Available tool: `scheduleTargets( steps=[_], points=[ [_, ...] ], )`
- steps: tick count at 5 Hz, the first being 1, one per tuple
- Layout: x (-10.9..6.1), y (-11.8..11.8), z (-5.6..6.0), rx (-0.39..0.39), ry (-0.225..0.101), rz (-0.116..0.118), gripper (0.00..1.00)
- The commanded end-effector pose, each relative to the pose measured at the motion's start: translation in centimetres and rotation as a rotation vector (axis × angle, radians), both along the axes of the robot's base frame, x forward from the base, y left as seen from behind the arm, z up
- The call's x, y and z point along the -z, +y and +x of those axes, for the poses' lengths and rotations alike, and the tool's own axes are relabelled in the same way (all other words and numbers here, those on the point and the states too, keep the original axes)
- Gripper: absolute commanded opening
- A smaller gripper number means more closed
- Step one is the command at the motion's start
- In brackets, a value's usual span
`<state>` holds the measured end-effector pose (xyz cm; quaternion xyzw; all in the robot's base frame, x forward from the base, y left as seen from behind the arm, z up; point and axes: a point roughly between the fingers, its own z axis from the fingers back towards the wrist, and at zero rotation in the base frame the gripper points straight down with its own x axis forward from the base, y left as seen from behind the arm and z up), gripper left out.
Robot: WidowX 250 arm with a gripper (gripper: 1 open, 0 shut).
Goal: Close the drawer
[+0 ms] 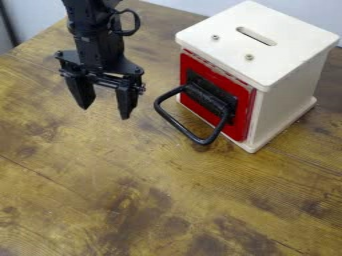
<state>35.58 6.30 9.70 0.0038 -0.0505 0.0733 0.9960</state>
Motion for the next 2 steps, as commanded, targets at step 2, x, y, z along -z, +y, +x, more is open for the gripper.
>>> scheduleTargets(
  steps=[2],
  points=[
    [-3.69, 0.41, 0.8, -0.009, -0.103, 0.024, 1.0]
  ],
)
